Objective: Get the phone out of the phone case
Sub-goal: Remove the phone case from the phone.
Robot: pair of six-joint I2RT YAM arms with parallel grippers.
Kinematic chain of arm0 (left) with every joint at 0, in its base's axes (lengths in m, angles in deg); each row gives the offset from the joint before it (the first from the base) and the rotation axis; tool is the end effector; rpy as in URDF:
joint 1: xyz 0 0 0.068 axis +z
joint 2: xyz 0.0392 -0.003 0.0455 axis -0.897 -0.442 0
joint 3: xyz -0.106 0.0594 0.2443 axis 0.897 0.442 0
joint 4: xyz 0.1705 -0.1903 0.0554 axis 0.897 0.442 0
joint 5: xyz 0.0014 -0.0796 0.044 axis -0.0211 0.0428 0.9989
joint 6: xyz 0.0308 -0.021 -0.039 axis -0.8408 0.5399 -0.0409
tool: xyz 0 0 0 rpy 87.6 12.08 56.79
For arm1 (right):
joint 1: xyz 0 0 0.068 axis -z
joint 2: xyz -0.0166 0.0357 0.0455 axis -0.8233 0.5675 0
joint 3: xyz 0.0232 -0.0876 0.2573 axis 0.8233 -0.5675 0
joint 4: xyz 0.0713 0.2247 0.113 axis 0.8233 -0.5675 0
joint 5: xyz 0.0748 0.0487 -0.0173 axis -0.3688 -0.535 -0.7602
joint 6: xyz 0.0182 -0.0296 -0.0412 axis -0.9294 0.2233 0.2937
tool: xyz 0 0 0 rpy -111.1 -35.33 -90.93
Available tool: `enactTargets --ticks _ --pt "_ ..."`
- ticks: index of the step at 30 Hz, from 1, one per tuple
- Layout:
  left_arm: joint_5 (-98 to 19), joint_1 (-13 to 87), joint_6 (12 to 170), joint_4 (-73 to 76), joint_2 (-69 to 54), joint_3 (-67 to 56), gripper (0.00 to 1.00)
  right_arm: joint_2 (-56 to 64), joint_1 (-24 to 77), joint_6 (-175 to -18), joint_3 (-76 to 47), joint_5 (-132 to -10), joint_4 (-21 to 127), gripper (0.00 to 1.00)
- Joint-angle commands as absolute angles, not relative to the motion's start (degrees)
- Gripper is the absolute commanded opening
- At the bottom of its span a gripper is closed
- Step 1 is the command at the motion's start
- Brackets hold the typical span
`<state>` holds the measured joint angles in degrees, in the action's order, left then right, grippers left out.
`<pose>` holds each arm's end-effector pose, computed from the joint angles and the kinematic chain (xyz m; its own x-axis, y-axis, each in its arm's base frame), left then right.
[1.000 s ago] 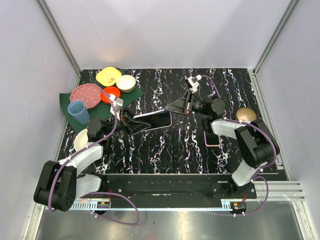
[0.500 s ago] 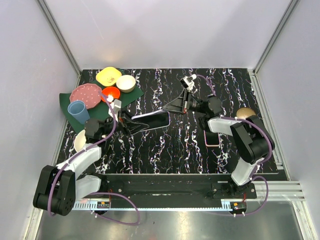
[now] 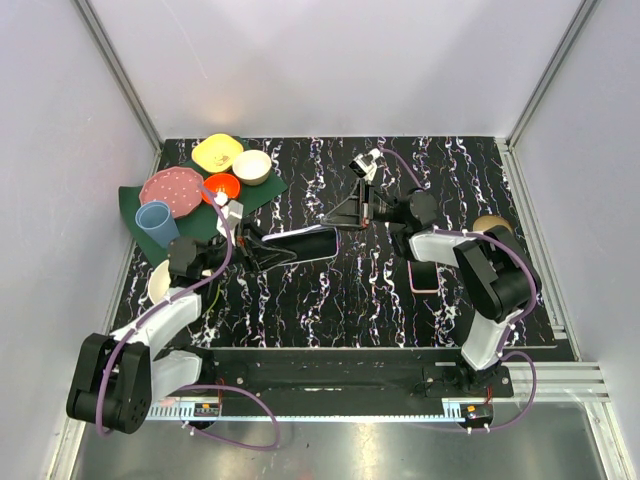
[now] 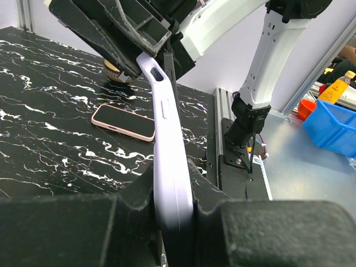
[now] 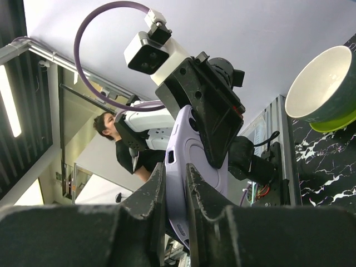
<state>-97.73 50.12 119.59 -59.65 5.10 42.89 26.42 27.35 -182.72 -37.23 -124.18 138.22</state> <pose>0.1935 -0.0808 0.2776 -0.2763 -0.1961 -0.9409 0.9518 0.0795 -0.2961 0.3017 0.1962 0.2694 -0.8908 0.0728 -0.4486 -0.4508 -0.2674 0.8517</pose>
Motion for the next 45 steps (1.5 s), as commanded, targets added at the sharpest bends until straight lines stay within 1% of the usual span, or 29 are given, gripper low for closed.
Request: enactTargets --ticks 1,4,5,8,9,12,16,18,24,26,29,34,37,39,40,43,44,45 --pt "-98.8 46.54 116.23 -91.82 8.12 40.18 0.0 29.86 19.3 -178.24 -37.05 -129.48 138.02 0.0" --pt "-97.92 46.8 116.41 -91.82 8.03 40.09 0.0 29.25 19.39 -175.26 -37.23 -128.7 135.39 0.0" --pt "-97.57 46.98 116.76 -91.73 7.94 40.09 0.0 29.07 19.56 -174.29 -37.31 -128.17 135.04 0.07" --pt "-96.78 47.33 117.46 -91.73 7.42 40.18 0.0 26.97 21.13 -169.11 -37.23 -127.37 134.86 0.21" --pt "-96.69 47.33 117.64 -91.73 7.15 40.18 0.0 25.48 21.75 -168.05 -37.23 -127.29 134.94 0.28" --pt "-96.42 47.51 118.16 -91.73 6.45 40.27 0.0 22.32 25.53 -165.84 -37.67 -126.32 134.86 0.35" --pt "-95.72 47.59 118.6 -91.73 6.01 40.53 0.0 19.41 30.98 -165.31 -37.84 -125.88 134.59 0.39" --pt "-95.19 47.86 118.87 -91.64 6.01 40.62 0.0 18.18 33.52 -165.23 -37.84 -126.23 134.77 0.39" --pt "-93.44 48.82 120.62 -91.73 5.3 40.79 0.0 14.31 36.44 -163.65 -36.88 -129.74 135.21 0.43" --pt "-92.73 49.09 121.15 -91.73 4.78 40.71 0.0 13.08 36.44 -162.51 -35.91 -132.64 134.6 0.45" --pt "-91.94 49.53 123.08 -91.64 3.73 40.36 0.0 12.2 36.44 -158.29 -34.94 -137.55 132.67 0.45" --pt "-91.76 50.93 128.71 -91.47 1.0 38.16 0.0 11.14 36.79 -147.66 -35.03 -148.35 128.44 0.45" --pt "-91.15 51.46 130.12 -91.29 0.12 37.72 0.0 11.84 37.23 -146.41 -34.68 -151.01 128.0 0.45" --pt "-90.8 51.55 129.77 -89.02 0.12 37.46 0.0 13.16 37.84 -147.03 -34.42 -150.58 128.53 0.45" --pt "-90.36 51.55 129.25 -87.7 0.38 37.19 0.0 13.51 38.19 -147.2 -33.63 -149.27 127.31 0.44" --pt "-88.87 51.55 125.38 -82.51 1.96 37.45 0.0 14.31 39.07 -145.11 -32.31 -144.01 117.14 0.44" --pt "-88.43 51.55 124.24 -81.28 3.1 37.71 0.0 12.74 39.07 -142.57 -32.31 -142.33 107.71 0.44" --pt "-88.08 51.55 122.4 -79.36 3.54 38.07 0.0 11.42 39.07 -132.72 -32.31 -140.49 101.09 0.44"
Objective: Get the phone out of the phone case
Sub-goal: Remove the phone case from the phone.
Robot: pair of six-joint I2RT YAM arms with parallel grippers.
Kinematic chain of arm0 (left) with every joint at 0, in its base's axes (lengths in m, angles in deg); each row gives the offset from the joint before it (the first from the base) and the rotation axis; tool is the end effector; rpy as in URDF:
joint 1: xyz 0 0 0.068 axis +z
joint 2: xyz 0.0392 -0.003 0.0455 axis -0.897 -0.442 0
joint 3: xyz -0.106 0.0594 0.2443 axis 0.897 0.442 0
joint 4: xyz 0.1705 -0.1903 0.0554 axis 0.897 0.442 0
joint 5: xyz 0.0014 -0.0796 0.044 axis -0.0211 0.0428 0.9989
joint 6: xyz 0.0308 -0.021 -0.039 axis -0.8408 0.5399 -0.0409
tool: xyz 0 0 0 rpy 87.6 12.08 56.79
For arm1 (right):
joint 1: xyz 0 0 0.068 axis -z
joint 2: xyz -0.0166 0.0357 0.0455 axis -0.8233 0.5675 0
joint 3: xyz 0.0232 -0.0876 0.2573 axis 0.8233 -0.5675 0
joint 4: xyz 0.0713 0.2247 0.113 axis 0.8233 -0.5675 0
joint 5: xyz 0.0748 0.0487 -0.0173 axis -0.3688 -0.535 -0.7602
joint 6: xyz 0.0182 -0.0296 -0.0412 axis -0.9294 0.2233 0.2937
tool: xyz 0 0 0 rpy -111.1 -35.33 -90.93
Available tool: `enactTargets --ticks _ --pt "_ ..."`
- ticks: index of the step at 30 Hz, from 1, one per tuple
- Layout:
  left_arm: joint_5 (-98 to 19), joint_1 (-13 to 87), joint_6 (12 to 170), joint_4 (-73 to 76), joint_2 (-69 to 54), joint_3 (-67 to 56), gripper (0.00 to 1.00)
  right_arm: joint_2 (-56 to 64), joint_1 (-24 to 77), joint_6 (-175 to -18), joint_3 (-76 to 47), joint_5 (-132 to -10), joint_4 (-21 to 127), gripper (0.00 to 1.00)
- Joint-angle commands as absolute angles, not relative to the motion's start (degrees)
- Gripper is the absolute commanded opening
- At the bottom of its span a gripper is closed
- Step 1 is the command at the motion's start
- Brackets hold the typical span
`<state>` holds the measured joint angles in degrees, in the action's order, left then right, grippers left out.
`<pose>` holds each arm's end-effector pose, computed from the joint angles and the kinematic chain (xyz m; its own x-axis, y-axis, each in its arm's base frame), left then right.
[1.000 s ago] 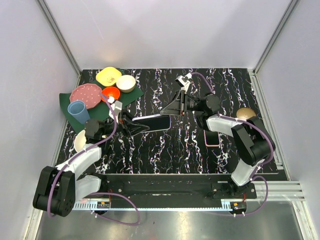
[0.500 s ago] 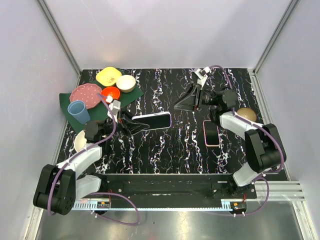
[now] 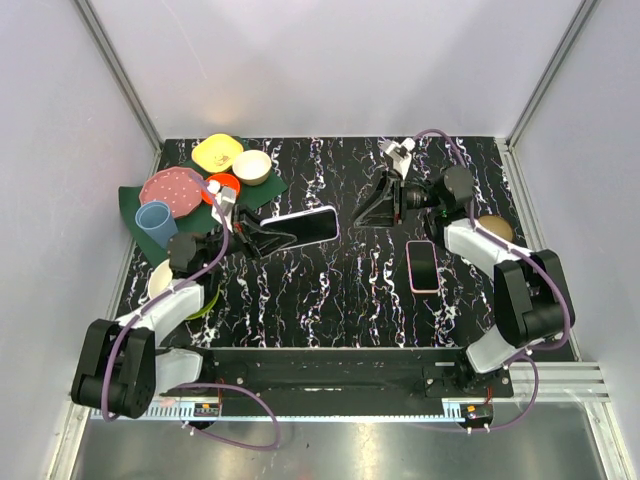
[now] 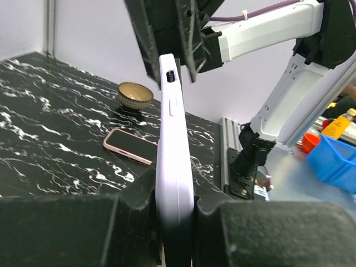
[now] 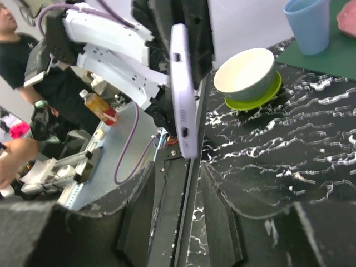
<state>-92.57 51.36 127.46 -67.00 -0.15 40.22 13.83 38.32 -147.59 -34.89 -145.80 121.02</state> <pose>0.2112 -0.0787 0.2855 -0.3140 -0.2944 -0.9026 0.9243 0.1223 -0.3614 0.2999 0.1292 0.3239 -0.4437 -0.0238 -0.8959 -0.8762 -0.1983 0.4392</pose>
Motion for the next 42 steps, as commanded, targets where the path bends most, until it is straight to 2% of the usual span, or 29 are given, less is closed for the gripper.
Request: enactTargets --ticks 1,2,3,4,13,16,20,24,30,42 --pt "-87.29 51.55 121.69 -78.64 3.98 38.07 0.0 9.66 38.64 -124.96 -30.91 -135.16 91.8 0.45" --pt "-87.11 51.55 121.25 -78.2 4.51 38.16 0.0 6.43 38.11 -116.18 -29.16 -131.71 70.21 0.48" --pt "-87.11 51.55 120.89 -78.02 4.51 38.16 0.0 5.44 37.32 -102.0 -27.4 -129.07 62.86 0.49" --pt "-87.11 51.55 120.89 -77.93 4.6 38.07 0.0 4.9 36.79 -98.72 -26.17 -127.83 59.13 0.49" --pt "-90.62 51.55 125.81 -81.79 2.32 37.1 0.0 3.32 36.61 -80.6 -26.07 -138.44 48.64 0.49" --pt "-91.06 51.55 126.34 -81.88 1.79 37.1 0.0 2.44 35.21 -74.1 -25.8 -136.44 46.45 0.53" --pt "-91.41 51.46 128.09 -83.2 -0.22 36.93 0.0 3.92 31.17 -63.47 -22.73 -131.25 35.32 0.55" --pt "-92.38 51.37 132.22 -87.59 -3.48 36.58 0.0 5.07 28.27 -59.05 -21.67 -129.31 33.96 0.53" --pt "-92.64 51.2 135.21 -90.67 -6.74 36.75 0.0 5.69 27.82 -57.83 -21.67 -129.92 33.87 0.42" --pt "-93.78 50.14 136.1 -91.55 -6.91 36.57 0.0 6.66 27.91 -59.93 -23.25 -131.94 37.73 0.41"
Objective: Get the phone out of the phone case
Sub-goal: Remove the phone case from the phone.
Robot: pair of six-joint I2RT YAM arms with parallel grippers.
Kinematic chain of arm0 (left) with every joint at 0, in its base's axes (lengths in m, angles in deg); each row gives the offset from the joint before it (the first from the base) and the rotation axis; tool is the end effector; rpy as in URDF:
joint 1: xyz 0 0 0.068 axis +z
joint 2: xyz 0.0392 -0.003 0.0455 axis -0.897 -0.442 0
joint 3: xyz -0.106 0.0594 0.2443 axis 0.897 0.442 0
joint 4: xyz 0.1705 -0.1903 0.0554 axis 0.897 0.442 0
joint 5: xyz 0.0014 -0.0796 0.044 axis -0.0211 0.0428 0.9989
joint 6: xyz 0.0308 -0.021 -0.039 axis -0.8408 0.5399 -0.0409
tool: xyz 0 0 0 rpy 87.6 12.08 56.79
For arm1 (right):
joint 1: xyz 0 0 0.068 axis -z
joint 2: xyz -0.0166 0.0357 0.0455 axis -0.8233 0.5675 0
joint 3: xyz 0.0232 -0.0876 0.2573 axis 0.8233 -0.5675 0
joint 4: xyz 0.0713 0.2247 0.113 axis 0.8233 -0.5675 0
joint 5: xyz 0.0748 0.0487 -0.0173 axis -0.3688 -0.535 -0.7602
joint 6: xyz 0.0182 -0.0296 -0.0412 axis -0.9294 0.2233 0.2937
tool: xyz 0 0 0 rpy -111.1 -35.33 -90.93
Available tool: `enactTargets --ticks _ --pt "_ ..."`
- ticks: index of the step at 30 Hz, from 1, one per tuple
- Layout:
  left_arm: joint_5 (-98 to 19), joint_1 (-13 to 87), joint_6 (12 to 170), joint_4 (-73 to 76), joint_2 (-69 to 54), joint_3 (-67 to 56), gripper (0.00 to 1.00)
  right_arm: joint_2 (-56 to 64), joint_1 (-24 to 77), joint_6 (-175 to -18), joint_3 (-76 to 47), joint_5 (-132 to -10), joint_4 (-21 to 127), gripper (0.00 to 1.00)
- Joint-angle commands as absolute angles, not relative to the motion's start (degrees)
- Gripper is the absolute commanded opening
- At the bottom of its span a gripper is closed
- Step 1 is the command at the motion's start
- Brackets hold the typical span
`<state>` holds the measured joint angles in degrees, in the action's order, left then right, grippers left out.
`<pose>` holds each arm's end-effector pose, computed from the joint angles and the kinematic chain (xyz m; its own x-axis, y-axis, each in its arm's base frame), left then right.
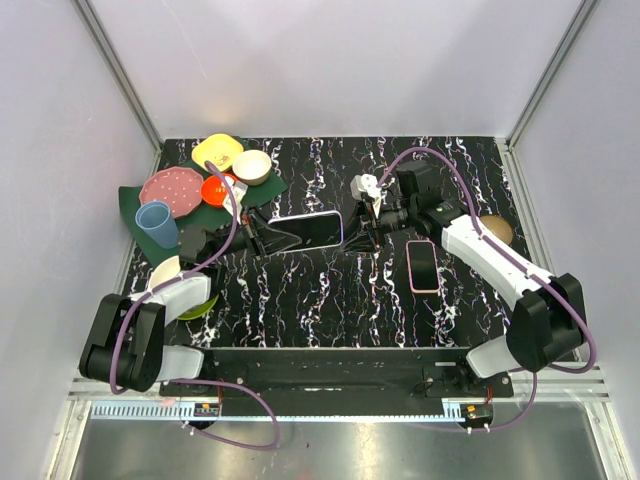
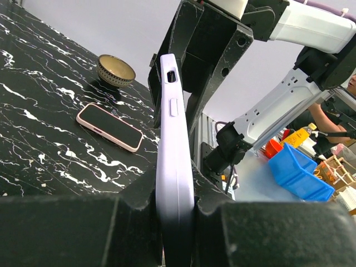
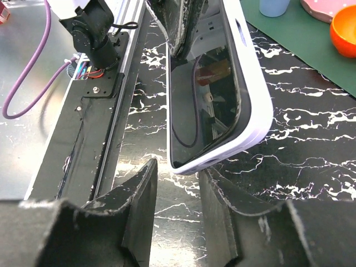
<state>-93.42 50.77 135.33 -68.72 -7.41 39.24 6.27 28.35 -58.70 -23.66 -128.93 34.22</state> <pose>0.2302 -0.0857 0.2658 -0.5077 -0.2773 -0.8157 0.8354 0.0732 -0.5448 0.2637 0.1713 0.3088 -0.0141 -0.2456 -0.9693 -0.9926 -0.1136 0.0433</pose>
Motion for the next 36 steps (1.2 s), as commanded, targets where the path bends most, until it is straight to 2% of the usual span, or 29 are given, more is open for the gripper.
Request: enactTargets --ticks 1,4,14,36 --pt "-93.87 50.14 136.18 -91.55 -6.65 36.57 0.0 6.66 27.82 -60.1 -23.25 -132.12 38.0 0.38" --pt "-93.96 50.06 136.09 -91.64 -6.39 36.58 0.0 6.57 27.82 -59.93 -23.52 -133.43 38.0 0.31" --pt "-94.75 49.97 137.41 -91.64 -6.74 36.14 0.0 4.81 27.82 -53.61 -26.33 -135.81 38.0 0.26" --pt "-98.71 47.77 143.83 -91.55 -8.67 33.76 0.0 -0.72 27.82 -38.75 -31.16 -129.84 38.44 0.25"
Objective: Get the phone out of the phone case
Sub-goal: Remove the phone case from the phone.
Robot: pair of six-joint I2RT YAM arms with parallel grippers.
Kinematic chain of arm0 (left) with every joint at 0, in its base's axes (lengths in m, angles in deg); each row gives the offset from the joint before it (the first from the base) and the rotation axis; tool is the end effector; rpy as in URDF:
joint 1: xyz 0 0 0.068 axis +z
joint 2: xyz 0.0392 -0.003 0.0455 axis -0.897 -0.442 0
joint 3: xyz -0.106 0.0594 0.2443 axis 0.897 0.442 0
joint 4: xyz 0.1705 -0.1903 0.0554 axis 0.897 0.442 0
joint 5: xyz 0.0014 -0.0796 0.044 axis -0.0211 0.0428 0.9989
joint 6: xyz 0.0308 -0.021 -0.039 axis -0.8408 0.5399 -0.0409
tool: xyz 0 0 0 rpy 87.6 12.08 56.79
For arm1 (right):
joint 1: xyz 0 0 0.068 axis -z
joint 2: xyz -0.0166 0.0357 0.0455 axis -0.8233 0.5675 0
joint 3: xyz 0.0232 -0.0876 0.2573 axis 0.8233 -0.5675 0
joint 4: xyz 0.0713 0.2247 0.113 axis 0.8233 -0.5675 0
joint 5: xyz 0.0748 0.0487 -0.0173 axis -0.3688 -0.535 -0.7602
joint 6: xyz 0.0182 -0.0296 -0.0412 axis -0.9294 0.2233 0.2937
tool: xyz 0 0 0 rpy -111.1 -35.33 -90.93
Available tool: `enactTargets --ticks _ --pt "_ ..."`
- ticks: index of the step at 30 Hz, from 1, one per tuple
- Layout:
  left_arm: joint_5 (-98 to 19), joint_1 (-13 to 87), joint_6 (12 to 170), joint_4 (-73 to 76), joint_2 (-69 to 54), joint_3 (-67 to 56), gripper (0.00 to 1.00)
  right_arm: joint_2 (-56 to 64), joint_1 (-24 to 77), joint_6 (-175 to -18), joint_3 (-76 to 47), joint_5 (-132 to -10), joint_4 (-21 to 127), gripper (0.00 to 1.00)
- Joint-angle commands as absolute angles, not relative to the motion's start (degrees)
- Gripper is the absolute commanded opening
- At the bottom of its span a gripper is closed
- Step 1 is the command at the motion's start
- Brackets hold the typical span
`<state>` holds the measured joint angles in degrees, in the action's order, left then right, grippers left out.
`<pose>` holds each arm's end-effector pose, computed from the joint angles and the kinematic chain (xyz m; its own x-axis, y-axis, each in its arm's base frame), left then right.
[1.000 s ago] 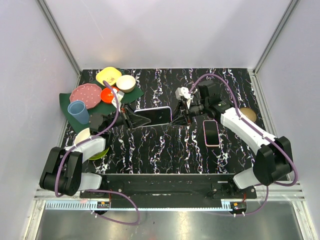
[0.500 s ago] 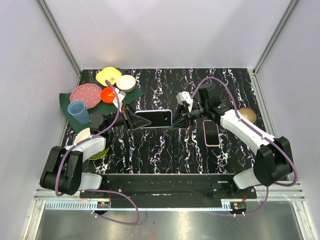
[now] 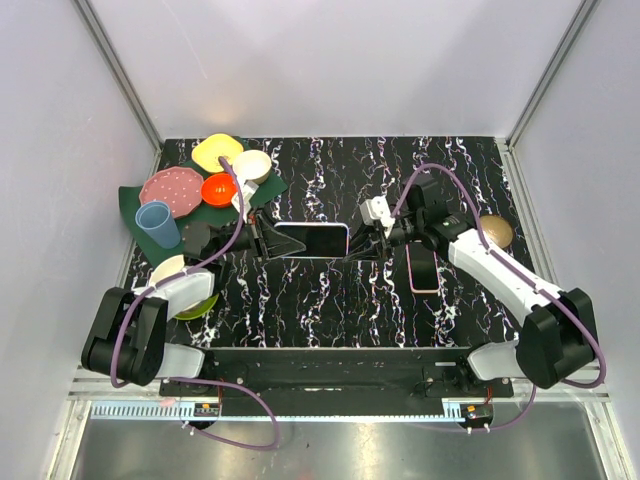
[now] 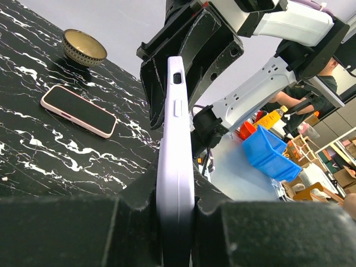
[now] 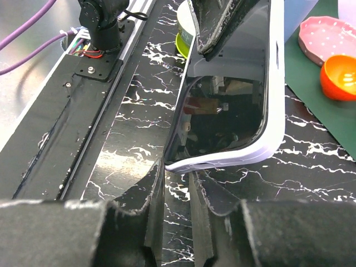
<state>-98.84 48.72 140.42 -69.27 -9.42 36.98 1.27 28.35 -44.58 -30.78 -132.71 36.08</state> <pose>0.2327 -0.0968 0.2687 -0.5901 -0.1838 -0.7861 0.8025 -0.0267 -0.5961 0.2406 0.1605 0.2968 0.2176 -0.1673 -0.9616 -0.9599 -0.2151 -0.1798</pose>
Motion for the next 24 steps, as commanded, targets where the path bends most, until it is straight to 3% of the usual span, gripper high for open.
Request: enactTargets --ticks 1,9,15,24 --pt "-98.79 47.51 143.92 -91.64 -8.58 33.68 0.0 -0.73 27.82 -38.75 -31.16 -129.57 38.79 0.24" --pt "-100.37 46.19 144.1 -91.73 -8.23 33.59 0.0 -0.9 28.09 -39.97 -34.67 -126.76 47.29 0.24" --pt "-101.69 44.69 143.48 -91.64 -7.27 33.76 0.0 0.41 31.86 -58.23 -39.51 -129.04 70.54 0.23" --pt "-102.31 43.82 142.69 -91.73 -6.21 34.29 0.0 3.57 34.24 -80.83 -42.24 -133.43 91.66 0.26"
